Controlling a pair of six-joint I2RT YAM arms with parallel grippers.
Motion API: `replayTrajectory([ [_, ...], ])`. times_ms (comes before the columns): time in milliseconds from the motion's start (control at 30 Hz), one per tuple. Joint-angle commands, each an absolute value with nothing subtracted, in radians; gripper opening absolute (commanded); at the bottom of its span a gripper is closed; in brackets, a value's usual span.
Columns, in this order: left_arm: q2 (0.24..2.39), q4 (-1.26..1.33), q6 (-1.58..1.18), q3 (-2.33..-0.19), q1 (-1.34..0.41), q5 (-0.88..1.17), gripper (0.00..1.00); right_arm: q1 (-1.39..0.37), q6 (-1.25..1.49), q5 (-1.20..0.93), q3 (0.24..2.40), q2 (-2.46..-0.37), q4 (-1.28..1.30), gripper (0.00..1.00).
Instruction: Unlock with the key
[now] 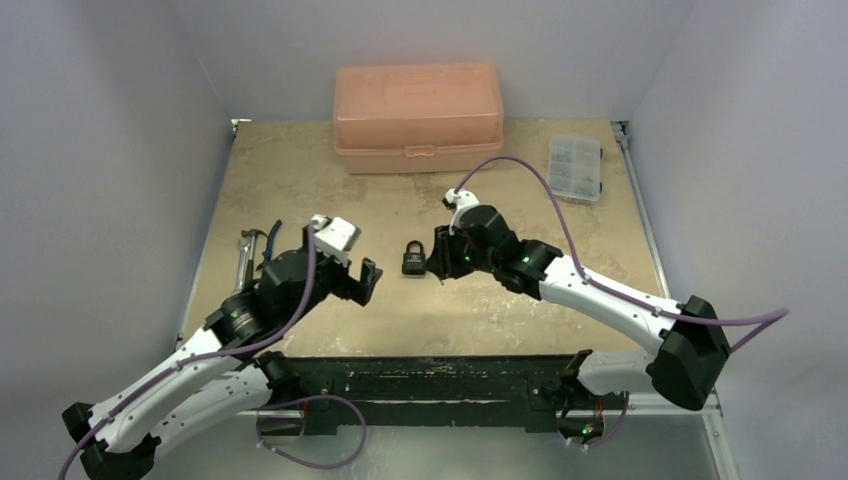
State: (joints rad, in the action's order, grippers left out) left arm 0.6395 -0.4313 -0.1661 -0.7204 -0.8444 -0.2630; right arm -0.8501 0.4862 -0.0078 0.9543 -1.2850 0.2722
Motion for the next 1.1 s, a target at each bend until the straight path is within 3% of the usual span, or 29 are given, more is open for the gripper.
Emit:
replayTrajectory([
  [0,0.664,-0.258,0.115,-0.676,-0.841,-0.046,0.95,-0.784,0.429,-0.196,0.939,-1.207,0.241,0.21],
  [167,0.673,-0.253,0.389,-0.721,-0.841,0.262,0.9,-0.763,0.42,-0.346,0.939,-1.148,0.231,0.22],
  [767,0.762,-0.301,0.501,-0.919,-0.841,0.521,0.83,-0.762,0.395,-0.769,0.946,-1.034,0.103,0.25],
  [933,0.749,-0.348,0.585,-0.961,-0.841,0.587,0.72,-0.762,0.402,-0.847,0.97,-1.049,0.076,0.26],
  [1067,0.752,-0.372,0.619,-0.996,-0.842,0.623,0.7,-0.762,0.401,-0.889,0.994,-1.069,0.077,0.26],
])
